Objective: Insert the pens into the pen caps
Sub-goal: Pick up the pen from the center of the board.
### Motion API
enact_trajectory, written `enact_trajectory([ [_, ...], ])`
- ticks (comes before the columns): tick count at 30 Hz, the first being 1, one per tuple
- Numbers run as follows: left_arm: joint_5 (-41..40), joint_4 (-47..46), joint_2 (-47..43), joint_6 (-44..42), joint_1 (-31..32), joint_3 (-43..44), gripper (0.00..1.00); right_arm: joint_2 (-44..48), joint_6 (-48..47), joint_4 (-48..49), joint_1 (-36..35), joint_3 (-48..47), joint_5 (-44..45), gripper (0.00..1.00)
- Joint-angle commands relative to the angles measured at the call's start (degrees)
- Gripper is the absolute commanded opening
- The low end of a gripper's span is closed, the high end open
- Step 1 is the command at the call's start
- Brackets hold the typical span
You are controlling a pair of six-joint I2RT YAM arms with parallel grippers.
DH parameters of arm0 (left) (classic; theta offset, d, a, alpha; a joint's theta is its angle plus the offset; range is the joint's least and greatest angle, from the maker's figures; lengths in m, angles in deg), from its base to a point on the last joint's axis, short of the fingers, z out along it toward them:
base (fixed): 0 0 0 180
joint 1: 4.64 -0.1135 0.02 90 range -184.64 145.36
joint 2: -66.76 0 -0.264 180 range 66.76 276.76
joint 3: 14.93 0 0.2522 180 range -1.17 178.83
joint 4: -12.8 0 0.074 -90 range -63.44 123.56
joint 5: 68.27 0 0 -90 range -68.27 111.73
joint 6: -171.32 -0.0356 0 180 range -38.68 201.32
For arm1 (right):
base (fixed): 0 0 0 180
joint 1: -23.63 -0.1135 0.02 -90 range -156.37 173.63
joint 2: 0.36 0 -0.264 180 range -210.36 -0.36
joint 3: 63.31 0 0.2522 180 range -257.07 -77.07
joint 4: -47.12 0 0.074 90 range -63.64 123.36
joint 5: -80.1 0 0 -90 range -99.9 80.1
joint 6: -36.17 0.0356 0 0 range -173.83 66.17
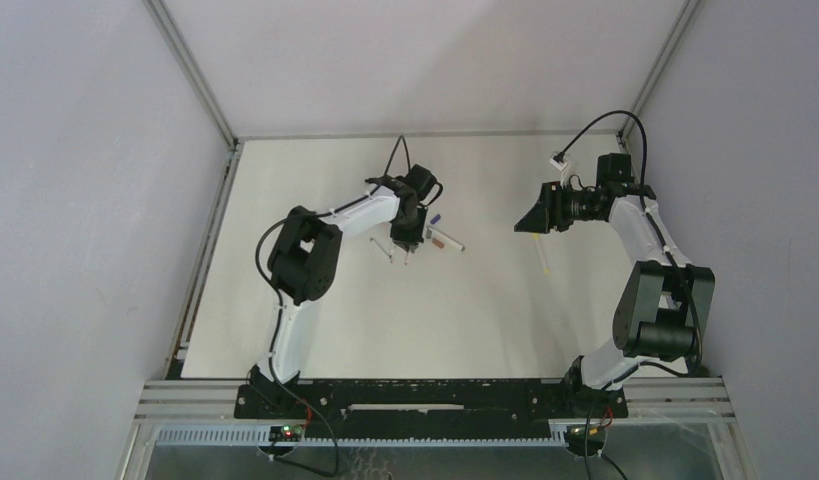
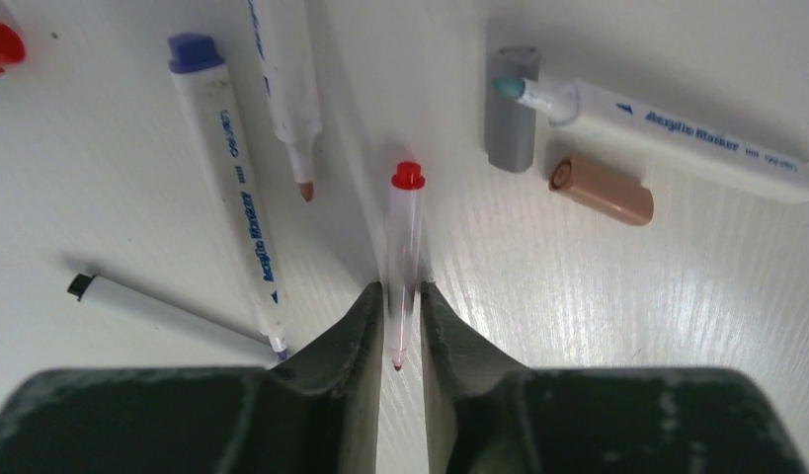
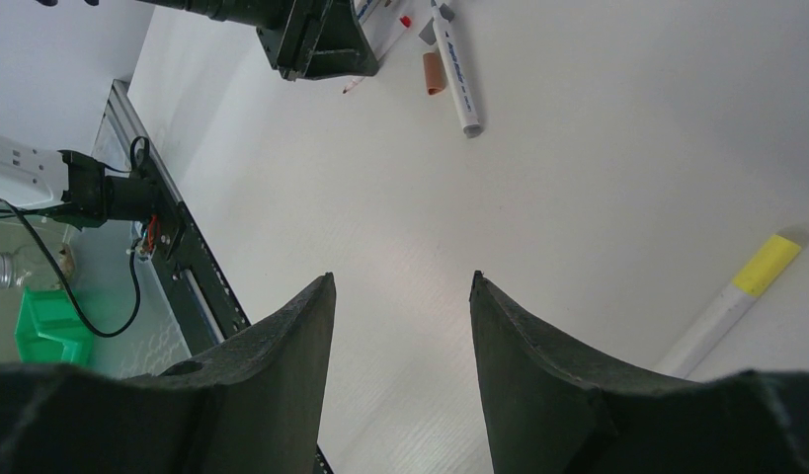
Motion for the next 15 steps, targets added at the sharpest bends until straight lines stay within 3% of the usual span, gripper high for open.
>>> enact_trajectory([
  [1, -0.65, 0.80, -1.87, -1.51, 0.46, -2.36, 0.25, 0.77, 0.62, 0.55, -0.51, 0.10, -1.55, 0.60],
  [7, 0.10, 0.82, -1.05, -1.53, 0.55, -3.16, 0.24, 1.17, 0.63, 0.38, -0.78, 0.07, -1.61, 0.60],
  [12, 1.07, -0.59, -2.25, -2.18, 0.53, -5.13, 0.03, 2.02, 0.25, -0.17, -0.89, 0.06, -2.76, 0.59],
  [15, 1.85, -2.52, -4.83, -2.99, 0.54, -7.03, 0.00, 3.19, -0.85, -1.15, -0.88, 0.04, -4.28, 0.59],
])
